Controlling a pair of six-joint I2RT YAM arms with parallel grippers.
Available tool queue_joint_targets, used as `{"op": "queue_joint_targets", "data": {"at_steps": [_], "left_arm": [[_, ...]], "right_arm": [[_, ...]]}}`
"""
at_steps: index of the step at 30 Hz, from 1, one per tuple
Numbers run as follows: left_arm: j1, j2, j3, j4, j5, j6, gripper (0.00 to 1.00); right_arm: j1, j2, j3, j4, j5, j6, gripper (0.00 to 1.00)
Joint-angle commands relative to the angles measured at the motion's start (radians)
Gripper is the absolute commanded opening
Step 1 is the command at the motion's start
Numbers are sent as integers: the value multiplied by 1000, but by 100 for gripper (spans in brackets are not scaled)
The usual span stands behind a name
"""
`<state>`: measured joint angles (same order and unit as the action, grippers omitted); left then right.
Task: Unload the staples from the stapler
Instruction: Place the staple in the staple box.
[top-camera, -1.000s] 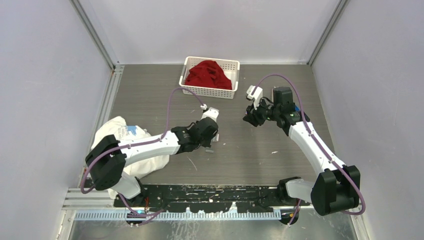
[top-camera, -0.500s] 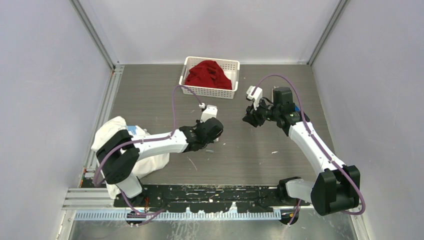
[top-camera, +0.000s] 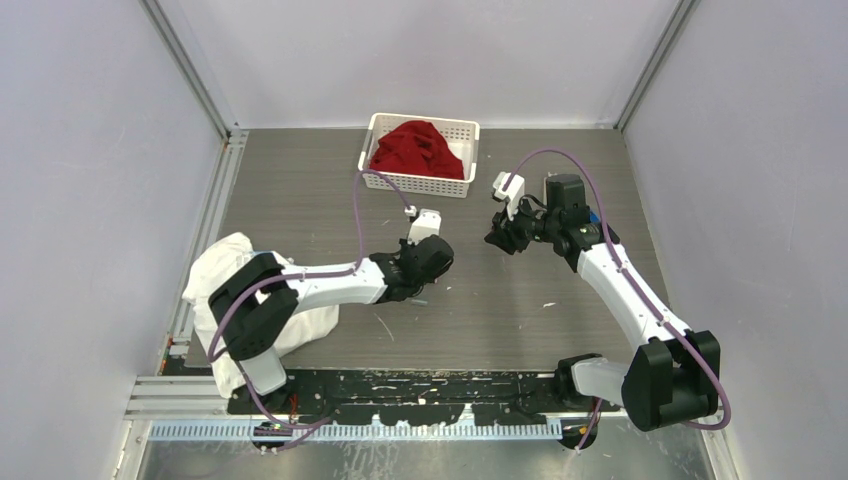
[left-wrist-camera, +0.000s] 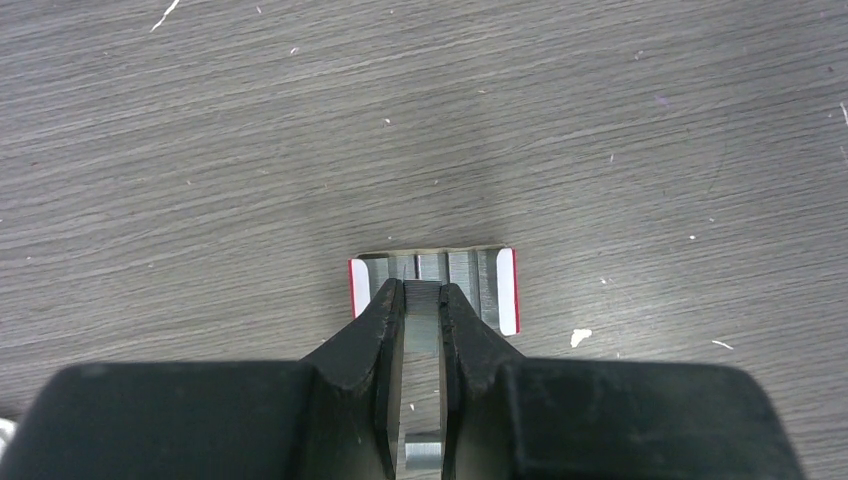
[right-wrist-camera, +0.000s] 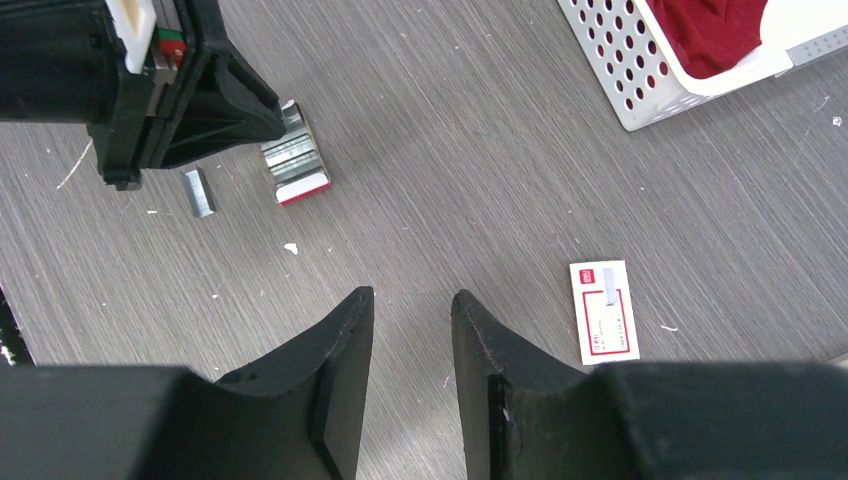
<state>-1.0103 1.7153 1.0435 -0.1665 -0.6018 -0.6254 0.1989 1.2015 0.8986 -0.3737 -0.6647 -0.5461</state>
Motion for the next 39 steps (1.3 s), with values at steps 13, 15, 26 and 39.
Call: {"op": "queue_joint_targets", "data": {"at_steps": [13, 15, 26, 39], "left_arm": [[-1, 25, 38, 53, -41, -28, 0], [-1, 26, 37, 53, -40, -27, 0], [0, 41, 42, 43, -39, -36, 0], [2, 57, 57, 15, -38, -42, 0]], "right_arm": [[2, -13, 1, 39, -27, 6, 40], [2, -14, 0, 39, -28, 5, 40], [2, -14, -1, 39, -29, 5, 40], [2, -12, -1, 39, -30, 5, 40]]}}
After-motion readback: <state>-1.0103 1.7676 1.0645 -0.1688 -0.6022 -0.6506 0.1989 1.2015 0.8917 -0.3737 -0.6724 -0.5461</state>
